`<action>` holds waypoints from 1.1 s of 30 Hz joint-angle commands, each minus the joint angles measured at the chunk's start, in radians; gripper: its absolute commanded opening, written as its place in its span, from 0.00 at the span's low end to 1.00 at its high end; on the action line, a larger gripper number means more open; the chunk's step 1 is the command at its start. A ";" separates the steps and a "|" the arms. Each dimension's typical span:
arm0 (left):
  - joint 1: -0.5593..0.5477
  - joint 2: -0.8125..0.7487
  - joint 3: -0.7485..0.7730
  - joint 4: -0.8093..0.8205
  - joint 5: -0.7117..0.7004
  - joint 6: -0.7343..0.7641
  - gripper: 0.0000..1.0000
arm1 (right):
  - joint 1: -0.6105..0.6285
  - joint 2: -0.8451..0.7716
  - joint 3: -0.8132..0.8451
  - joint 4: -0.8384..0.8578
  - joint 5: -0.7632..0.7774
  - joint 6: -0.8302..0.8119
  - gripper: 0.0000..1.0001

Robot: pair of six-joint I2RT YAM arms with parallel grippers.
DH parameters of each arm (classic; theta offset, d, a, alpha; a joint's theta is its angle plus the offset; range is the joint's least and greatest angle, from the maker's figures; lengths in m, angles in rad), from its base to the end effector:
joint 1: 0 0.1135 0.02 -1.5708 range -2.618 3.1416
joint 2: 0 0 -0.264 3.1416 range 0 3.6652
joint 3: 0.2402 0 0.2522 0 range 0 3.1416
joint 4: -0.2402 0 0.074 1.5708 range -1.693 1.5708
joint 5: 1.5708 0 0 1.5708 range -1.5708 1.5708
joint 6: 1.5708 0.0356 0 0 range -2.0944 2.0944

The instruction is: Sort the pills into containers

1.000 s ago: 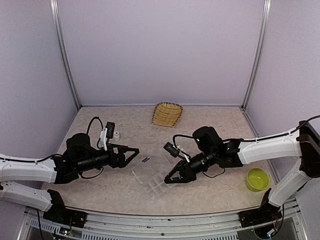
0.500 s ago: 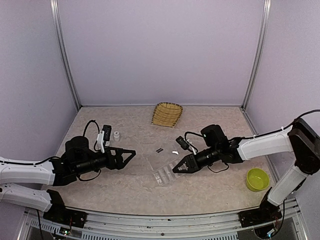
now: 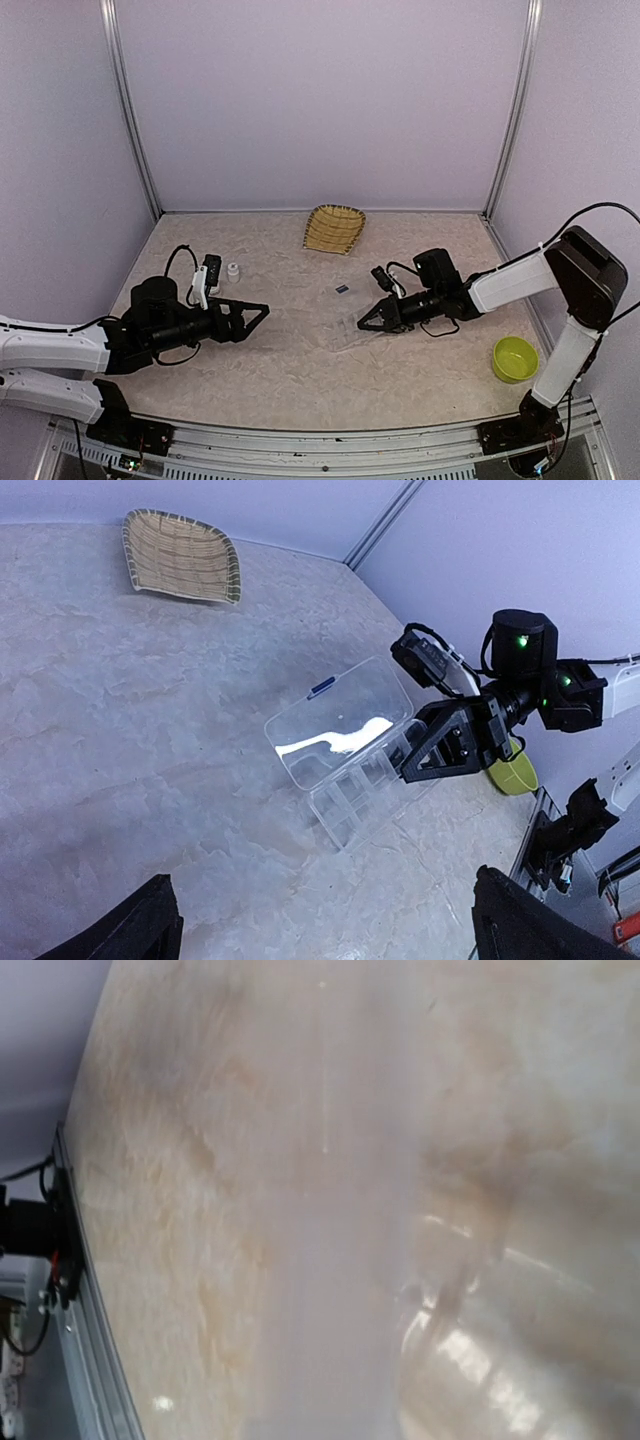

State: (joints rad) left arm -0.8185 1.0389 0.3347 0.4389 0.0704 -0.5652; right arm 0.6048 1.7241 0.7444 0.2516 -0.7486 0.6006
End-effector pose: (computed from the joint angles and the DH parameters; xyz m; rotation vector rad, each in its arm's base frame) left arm 0.1467 -0.1604 0.1994 0.3005 1.9410 -1.0109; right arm 0.2506 0.2026 0.1378 -0.4410 2.4747 1.4301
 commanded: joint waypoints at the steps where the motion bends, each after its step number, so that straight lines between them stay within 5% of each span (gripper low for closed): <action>1: 0.007 0.002 -0.010 0.023 -0.002 -0.007 0.99 | -0.020 0.050 0.012 0.037 0.029 0.042 0.17; 13: 0.009 0.015 -0.004 0.031 -0.001 -0.008 0.99 | -0.026 0.074 0.018 0.037 0.060 0.082 0.29; 20: 0.009 0.017 0.002 0.030 0.002 -0.006 0.99 | -0.028 0.072 0.018 0.048 0.060 0.113 0.50; 33: 0.030 -0.003 0.005 0.012 -0.004 0.005 0.99 | -0.027 -0.037 0.001 -0.144 0.214 0.018 0.70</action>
State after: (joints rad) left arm -0.8024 1.0477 0.3317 0.4400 0.0704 -0.5739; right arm 0.5865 1.7576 0.7574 0.1955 -0.6128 0.6693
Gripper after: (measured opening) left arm 0.987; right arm 0.682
